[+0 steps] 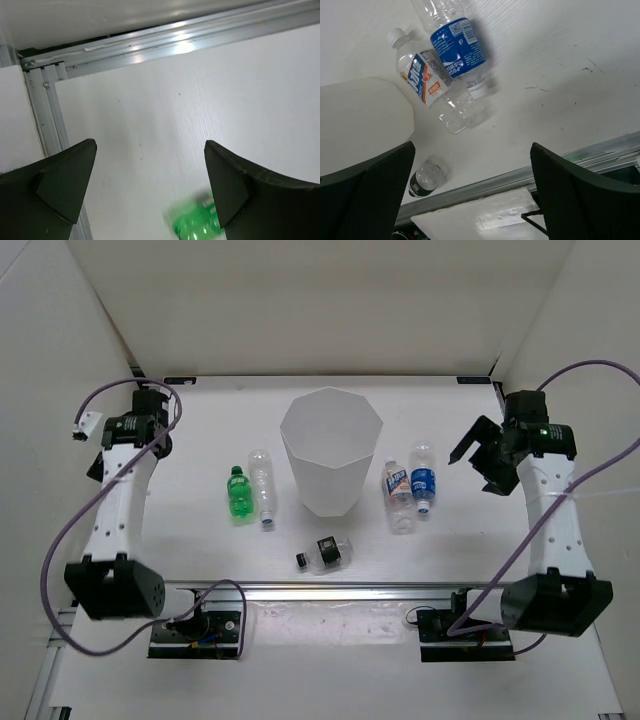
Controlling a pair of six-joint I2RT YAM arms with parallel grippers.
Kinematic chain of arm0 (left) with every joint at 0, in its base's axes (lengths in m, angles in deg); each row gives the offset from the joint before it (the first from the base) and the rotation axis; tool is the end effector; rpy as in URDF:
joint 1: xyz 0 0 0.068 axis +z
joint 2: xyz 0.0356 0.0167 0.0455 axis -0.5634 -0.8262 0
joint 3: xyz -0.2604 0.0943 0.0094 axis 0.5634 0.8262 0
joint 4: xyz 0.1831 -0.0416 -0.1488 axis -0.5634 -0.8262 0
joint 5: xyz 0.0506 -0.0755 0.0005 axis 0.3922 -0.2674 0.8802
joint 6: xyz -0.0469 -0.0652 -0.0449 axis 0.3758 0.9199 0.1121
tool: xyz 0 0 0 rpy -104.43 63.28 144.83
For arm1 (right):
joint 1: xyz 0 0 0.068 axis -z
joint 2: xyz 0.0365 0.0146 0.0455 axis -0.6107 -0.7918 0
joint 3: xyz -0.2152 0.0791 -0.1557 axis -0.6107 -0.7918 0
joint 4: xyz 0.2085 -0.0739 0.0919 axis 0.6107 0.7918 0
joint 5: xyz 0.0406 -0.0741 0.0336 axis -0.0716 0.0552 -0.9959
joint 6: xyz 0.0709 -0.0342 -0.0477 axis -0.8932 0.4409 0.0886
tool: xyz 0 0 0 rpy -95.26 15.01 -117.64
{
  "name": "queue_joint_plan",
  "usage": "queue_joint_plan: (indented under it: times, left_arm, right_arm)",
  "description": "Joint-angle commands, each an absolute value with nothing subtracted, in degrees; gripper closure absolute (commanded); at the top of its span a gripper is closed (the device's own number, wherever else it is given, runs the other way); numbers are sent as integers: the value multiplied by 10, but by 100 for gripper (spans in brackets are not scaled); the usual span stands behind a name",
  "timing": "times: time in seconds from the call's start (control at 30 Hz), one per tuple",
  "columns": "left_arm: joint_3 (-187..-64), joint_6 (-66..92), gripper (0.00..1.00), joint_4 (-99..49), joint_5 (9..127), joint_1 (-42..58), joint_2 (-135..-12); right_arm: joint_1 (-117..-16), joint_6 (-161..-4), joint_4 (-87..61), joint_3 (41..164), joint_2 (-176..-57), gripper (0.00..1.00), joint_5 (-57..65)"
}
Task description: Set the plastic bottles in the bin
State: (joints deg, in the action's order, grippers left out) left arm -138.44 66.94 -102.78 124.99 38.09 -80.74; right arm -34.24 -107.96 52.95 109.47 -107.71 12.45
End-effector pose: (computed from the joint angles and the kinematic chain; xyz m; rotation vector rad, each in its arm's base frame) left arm 0.2373 0.0779 0.3247 -1.4713 1.8627 0.7438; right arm 0.2317 -0.0154 0.3370 0.7868 2.4395 0.1669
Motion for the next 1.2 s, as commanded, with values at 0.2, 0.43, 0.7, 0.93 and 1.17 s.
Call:
queue_joint_plan:
  times: [0.2,0.43,0.7,0.93,1.17]
  left_arm:
    - [-1390,573,0,-1091,1036,324,-706]
    - [-1393,535,0,-1072,1034,299,-674]
    - [-1435,500,0,-1091,1033,299,-745]
    - [-1472,489,0,-1091,1013,299,-758]
    - [-1472,527,0,-1091,1019,299,-758]
  right_arm:
    - [-296,-1065,350,1046,-1217,0,63]
    - [-331,-1039,298,1071,-1315,0,51]
    - [-388,-1039,303,1121,-1457,0,52]
    - [-375,-1050,308,1144,-1509,15,78]
    - [-347,-1078,339,1200,-1353,57,85]
